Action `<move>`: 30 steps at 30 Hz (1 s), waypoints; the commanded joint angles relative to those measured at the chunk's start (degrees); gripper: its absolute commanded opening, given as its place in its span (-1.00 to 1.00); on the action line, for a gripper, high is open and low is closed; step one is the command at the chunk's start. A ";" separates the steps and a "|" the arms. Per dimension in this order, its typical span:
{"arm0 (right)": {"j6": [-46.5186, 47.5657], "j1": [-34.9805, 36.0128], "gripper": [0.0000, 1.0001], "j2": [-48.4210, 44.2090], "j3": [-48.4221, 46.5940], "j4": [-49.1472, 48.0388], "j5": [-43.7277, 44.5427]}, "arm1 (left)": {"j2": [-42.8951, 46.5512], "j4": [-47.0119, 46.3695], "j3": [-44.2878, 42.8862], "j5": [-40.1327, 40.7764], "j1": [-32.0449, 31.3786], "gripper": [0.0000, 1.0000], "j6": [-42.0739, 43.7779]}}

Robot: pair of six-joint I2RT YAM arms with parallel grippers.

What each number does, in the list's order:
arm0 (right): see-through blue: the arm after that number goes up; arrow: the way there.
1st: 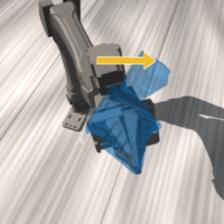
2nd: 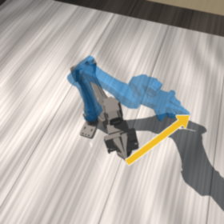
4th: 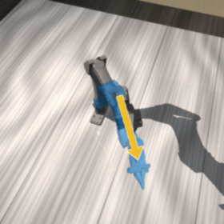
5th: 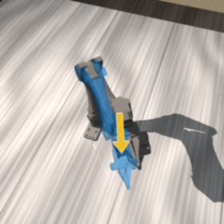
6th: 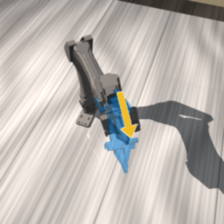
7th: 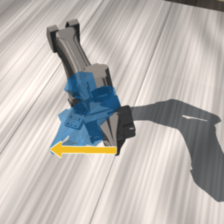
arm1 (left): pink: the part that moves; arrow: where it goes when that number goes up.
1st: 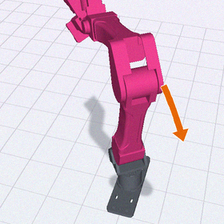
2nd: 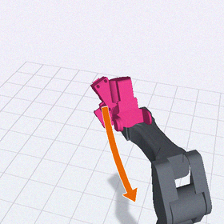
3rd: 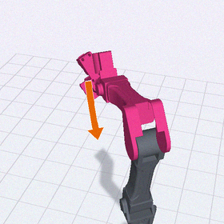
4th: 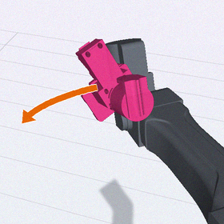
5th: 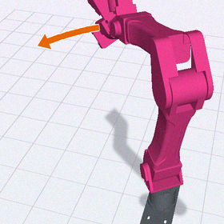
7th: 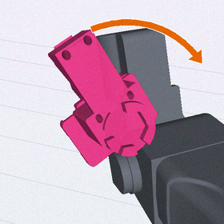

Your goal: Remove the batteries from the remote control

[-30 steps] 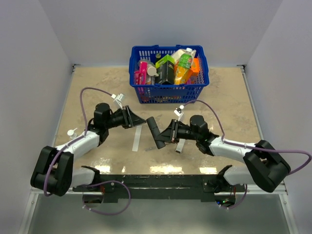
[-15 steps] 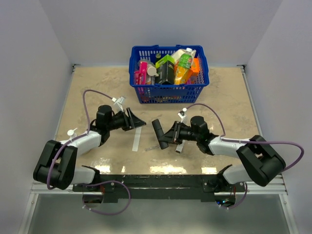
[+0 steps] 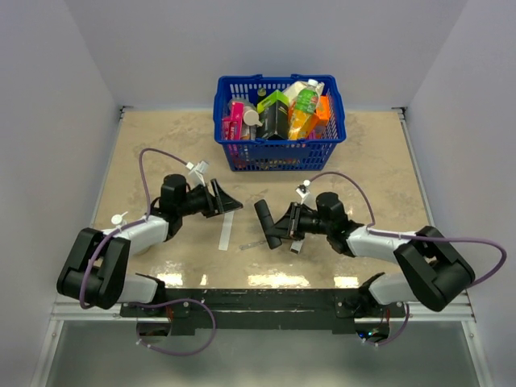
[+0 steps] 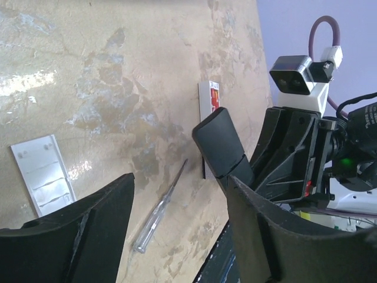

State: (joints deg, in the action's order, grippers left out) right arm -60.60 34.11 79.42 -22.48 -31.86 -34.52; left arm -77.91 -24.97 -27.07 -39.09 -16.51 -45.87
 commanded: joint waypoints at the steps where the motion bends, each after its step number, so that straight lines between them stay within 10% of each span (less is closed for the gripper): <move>1: 2.50 -0.09 -1.00 -4.62 -4.14 1.44 -3.09 | 0.91 -5.26 0.70 -2.48 -0.27 0.38 1.13; 30: 0.92 -0.01 -1.00 -5.76 -7.84 2.33 -5.03 | 3.47 -2.89 -7.82 -1.87 -11.87 0.18 -1.33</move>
State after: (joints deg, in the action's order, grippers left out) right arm -59.96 34.11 74.50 -27.66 -27.42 -37.47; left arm -73.10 -27.20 -31.51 -41.69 -26.76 -48.64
